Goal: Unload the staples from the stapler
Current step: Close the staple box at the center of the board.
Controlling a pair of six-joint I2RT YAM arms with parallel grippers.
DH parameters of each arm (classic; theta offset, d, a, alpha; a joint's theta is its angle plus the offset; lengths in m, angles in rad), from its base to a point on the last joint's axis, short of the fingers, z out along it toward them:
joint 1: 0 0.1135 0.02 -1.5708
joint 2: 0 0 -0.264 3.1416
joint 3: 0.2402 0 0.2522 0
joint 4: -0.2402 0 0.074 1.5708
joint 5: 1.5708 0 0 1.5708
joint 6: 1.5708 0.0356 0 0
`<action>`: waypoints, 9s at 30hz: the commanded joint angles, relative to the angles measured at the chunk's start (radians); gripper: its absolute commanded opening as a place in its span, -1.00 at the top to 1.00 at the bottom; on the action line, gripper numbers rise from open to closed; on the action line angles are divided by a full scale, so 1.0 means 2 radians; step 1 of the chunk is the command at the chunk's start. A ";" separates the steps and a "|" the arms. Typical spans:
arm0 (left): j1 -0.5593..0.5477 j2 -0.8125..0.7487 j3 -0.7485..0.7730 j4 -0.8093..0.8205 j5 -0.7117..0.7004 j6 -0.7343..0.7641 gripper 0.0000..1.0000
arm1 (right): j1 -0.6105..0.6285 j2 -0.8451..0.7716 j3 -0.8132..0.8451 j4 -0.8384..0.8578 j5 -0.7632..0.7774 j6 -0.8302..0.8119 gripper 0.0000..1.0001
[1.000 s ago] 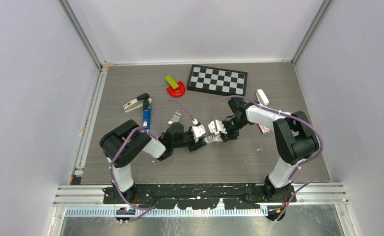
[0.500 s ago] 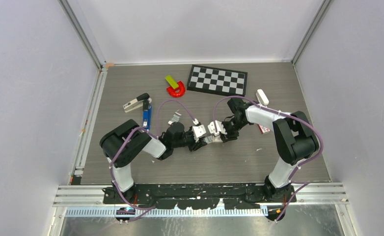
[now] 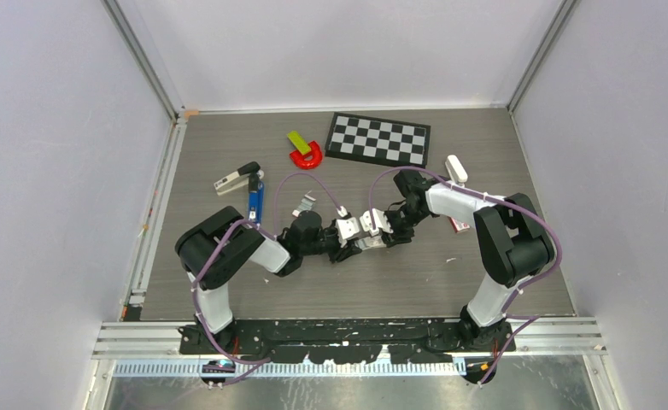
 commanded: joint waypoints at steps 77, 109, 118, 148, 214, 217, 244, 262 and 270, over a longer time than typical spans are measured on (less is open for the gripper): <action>-0.015 0.023 -0.006 0.002 -0.043 -0.029 0.38 | 0.016 -0.006 0.007 -0.025 -0.002 -0.004 0.17; -0.024 0.046 0.023 -0.022 0.021 -0.009 0.37 | 0.027 -0.015 -0.009 0.025 -0.002 0.016 0.14; -0.015 0.040 0.031 -0.054 0.061 -0.001 0.38 | 0.027 -0.020 -0.019 0.030 -0.001 -0.004 0.16; -0.013 0.050 0.034 -0.044 0.043 -0.016 0.39 | 0.025 -0.033 -0.032 0.049 -0.008 0.016 -0.03; -0.013 0.057 0.021 0.017 0.019 -0.066 -0.08 | 0.008 -0.053 -0.035 0.033 -0.049 0.014 -0.22; -0.013 0.041 0.014 0.031 0.014 -0.082 -0.29 | 0.004 -0.065 -0.029 0.028 -0.052 0.024 -0.34; -0.003 -0.411 -0.136 -0.159 -0.210 -0.343 -0.99 | -0.026 -0.185 0.086 -0.102 -0.008 0.372 -0.36; -0.003 -0.343 -0.188 -0.064 -0.213 -0.525 -0.22 | -0.026 -0.107 0.056 -0.035 0.132 0.475 0.30; -0.003 -0.276 -0.180 -0.038 -0.209 -0.538 -0.03 | -0.026 -0.089 0.060 -0.046 0.147 0.466 0.31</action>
